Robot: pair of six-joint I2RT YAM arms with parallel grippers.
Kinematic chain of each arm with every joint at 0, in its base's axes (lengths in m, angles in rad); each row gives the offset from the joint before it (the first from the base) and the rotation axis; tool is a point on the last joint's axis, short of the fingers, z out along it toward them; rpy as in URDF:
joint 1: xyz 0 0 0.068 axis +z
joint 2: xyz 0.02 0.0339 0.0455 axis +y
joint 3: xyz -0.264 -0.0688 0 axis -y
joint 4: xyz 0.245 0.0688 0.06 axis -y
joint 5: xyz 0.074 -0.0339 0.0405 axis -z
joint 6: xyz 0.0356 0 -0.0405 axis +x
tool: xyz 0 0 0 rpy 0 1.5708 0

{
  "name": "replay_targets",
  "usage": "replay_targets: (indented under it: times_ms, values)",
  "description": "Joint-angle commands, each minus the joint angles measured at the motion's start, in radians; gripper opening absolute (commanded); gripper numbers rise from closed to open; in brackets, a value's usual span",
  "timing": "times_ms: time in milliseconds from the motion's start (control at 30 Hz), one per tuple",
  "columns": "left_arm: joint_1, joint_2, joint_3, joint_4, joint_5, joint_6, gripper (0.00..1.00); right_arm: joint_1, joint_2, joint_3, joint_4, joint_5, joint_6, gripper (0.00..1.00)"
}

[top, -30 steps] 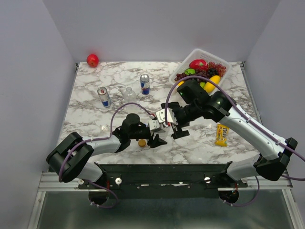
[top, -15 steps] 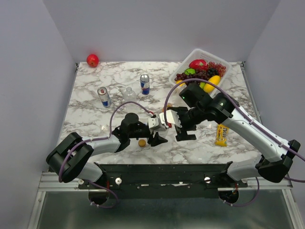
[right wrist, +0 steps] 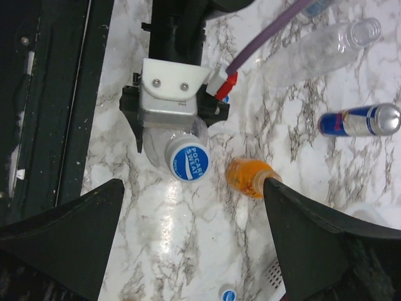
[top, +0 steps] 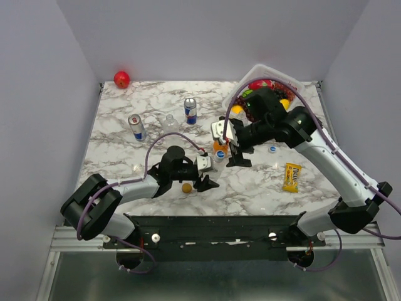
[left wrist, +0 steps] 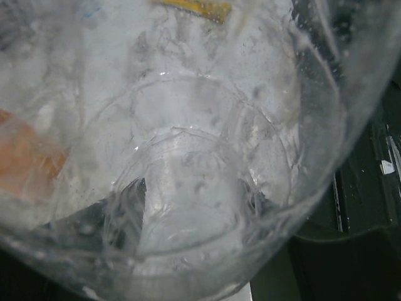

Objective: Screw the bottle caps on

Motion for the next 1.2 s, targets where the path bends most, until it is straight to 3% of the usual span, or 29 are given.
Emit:
replay_targets:
  times_ms: [0,467,867,1167]
  values:
    - [0.002,-0.008,0.037,-0.056,0.038,0.049,0.0,0.044,0.022,-0.01,-0.025,-0.08,-0.171,1.0]
    - [0.004,-0.008,0.051,0.012,0.037,-0.057,0.0,0.107,-0.008,-0.134,-0.008,0.029,-0.203,1.0]
    - [0.016,-0.015,0.017,0.111,-0.011,-0.203,0.0,0.106,-0.05,-0.215,0.028,0.133,-0.028,1.0]
    - [0.021,-0.025,-0.001,0.134,-0.02,-0.221,0.0,0.106,-0.116,-0.31,-0.076,0.26,0.104,1.0]
